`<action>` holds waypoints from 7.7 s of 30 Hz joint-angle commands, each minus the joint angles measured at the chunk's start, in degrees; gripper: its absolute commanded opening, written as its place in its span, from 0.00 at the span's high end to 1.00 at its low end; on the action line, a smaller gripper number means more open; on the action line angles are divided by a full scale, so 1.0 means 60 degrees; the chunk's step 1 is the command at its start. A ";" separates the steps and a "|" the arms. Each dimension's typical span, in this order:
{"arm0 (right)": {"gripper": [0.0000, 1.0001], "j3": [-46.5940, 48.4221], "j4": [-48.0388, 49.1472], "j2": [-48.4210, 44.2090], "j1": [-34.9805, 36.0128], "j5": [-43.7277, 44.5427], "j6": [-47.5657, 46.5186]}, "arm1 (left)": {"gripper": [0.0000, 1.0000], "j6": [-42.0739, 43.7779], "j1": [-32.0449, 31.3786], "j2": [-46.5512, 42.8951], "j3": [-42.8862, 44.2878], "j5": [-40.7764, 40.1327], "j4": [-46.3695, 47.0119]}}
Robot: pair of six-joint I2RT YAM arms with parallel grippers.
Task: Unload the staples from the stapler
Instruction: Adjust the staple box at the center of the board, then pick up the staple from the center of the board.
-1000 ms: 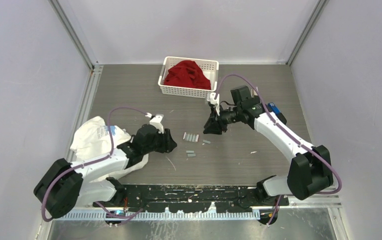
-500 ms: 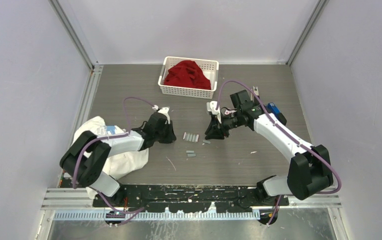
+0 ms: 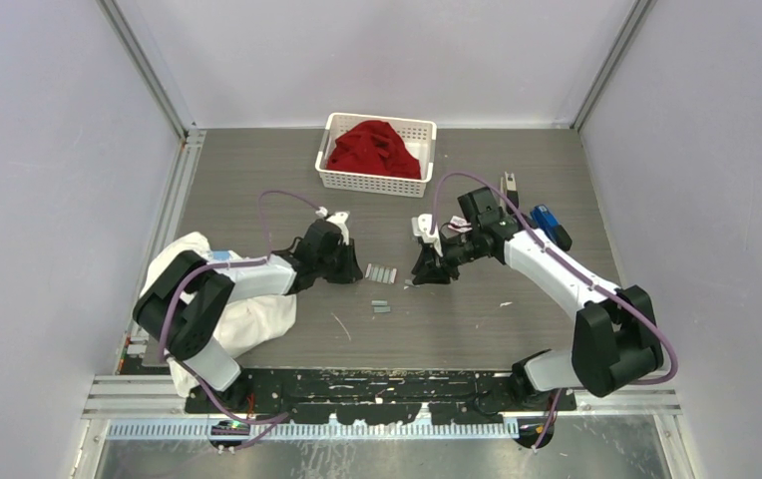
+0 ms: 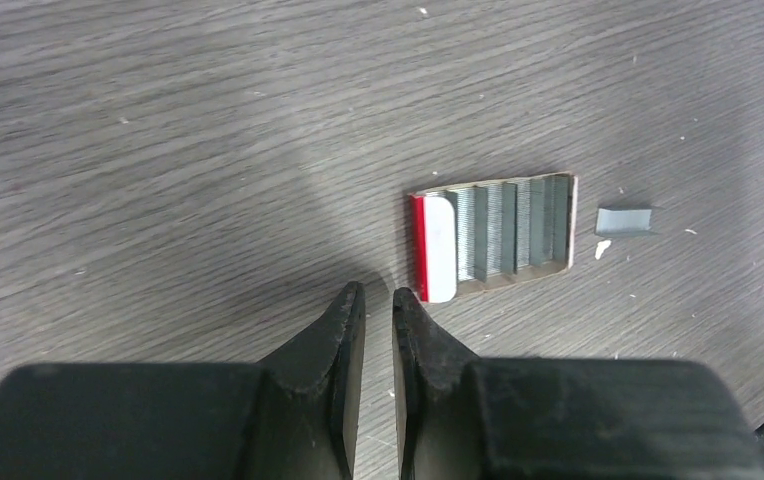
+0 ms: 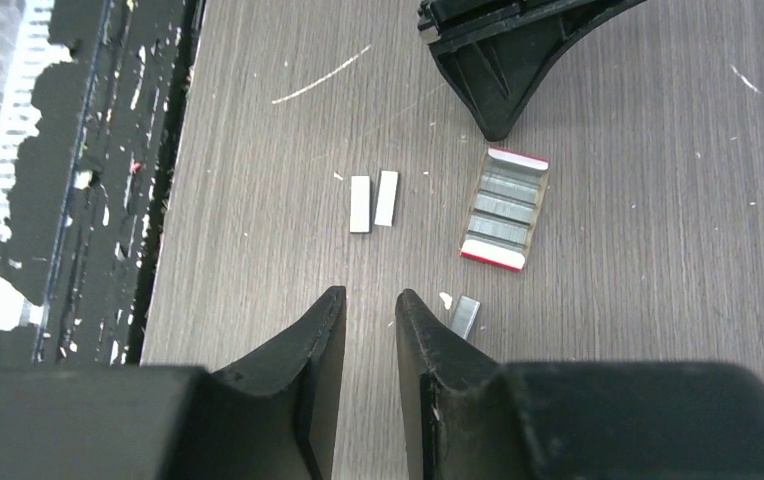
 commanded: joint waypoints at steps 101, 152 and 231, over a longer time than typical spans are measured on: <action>0.93 0.0713 0.1279 0.1341 0.0782 0.1335 0.3653 | 0.26 -0.1480 -0.0426 -0.5450 -0.4850 0.1634 0.7753; 0.93 -0.0803 0.6252 0.0455 0.0271 -0.3623 0.9196 | 0.53 -0.2905 -0.1735 -0.2693 -0.4375 0.0882 1.2583; 0.38 0.0205 0.2228 0.0255 0.0367 0.1068 0.4569 | 1.00 -0.1337 -0.1664 -0.3565 0.0262 -0.1771 -0.1822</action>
